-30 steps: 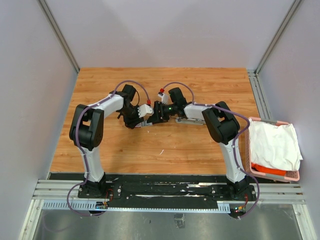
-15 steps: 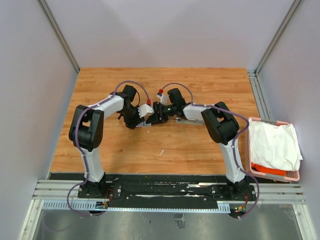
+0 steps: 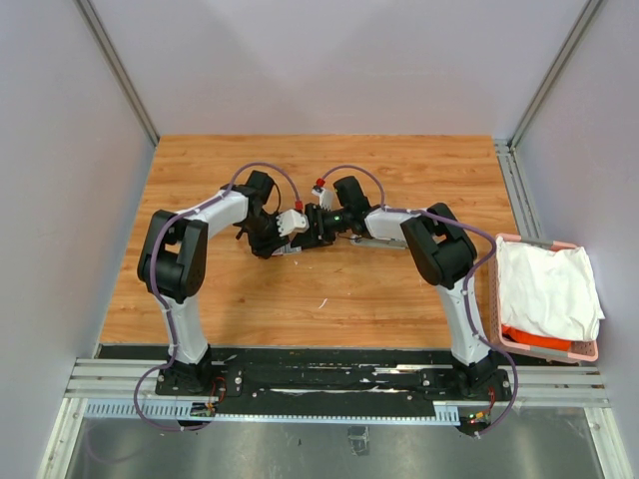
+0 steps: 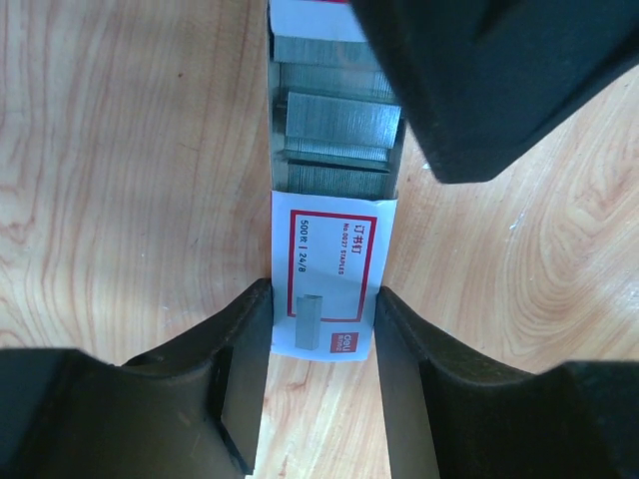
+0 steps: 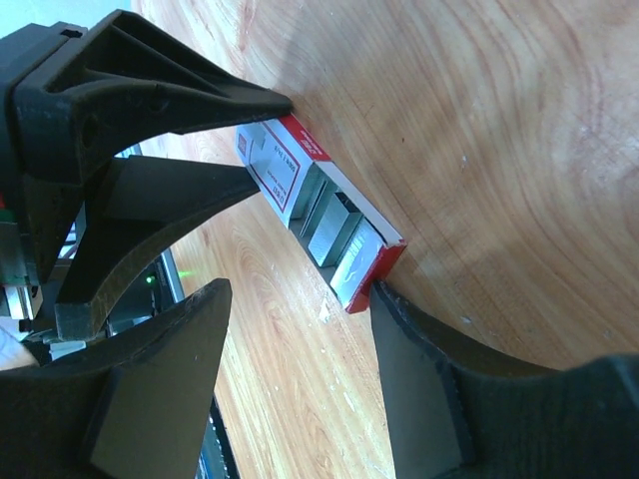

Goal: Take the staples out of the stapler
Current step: Close the staple box at the center of the board.

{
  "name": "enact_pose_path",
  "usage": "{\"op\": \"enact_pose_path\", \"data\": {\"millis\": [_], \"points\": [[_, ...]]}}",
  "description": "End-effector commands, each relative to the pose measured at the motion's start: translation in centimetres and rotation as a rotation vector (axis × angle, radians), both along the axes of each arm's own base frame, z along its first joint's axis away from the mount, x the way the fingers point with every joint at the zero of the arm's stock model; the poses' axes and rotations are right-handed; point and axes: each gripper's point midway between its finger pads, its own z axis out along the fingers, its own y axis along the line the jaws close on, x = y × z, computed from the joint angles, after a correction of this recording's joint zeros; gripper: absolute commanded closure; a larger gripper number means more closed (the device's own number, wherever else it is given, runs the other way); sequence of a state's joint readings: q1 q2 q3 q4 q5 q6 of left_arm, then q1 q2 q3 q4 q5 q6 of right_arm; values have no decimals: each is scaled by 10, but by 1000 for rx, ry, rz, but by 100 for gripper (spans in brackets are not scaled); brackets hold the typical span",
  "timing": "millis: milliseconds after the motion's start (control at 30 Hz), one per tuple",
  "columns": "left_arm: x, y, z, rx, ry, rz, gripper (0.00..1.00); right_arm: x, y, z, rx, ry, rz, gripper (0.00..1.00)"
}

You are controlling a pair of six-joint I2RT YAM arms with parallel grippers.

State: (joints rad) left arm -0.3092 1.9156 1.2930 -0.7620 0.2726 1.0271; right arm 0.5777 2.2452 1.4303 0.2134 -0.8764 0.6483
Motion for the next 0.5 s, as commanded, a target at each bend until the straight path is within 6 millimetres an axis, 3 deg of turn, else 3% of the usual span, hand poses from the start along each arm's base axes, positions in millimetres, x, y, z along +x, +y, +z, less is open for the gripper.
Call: {"op": "enact_pose_path", "data": {"millis": [0, 167, 333, 467], "points": [[-41, -17, -16, -45, 172, -7, 54, -10, 8, -16, -6, 37, 14, 39], [-43, -26, -18, -65, 179, 16, 54, -15, 11, -18, 4, 60, 14, 41], [-40, -29, -23, -55, 166, 46, 54, -19, 10, -19, 12, 70, 10, 59], [-36, -31, -25, -58, 151, 88, 54, -21, 8, -21, 9, 73, -3, 60]]}}
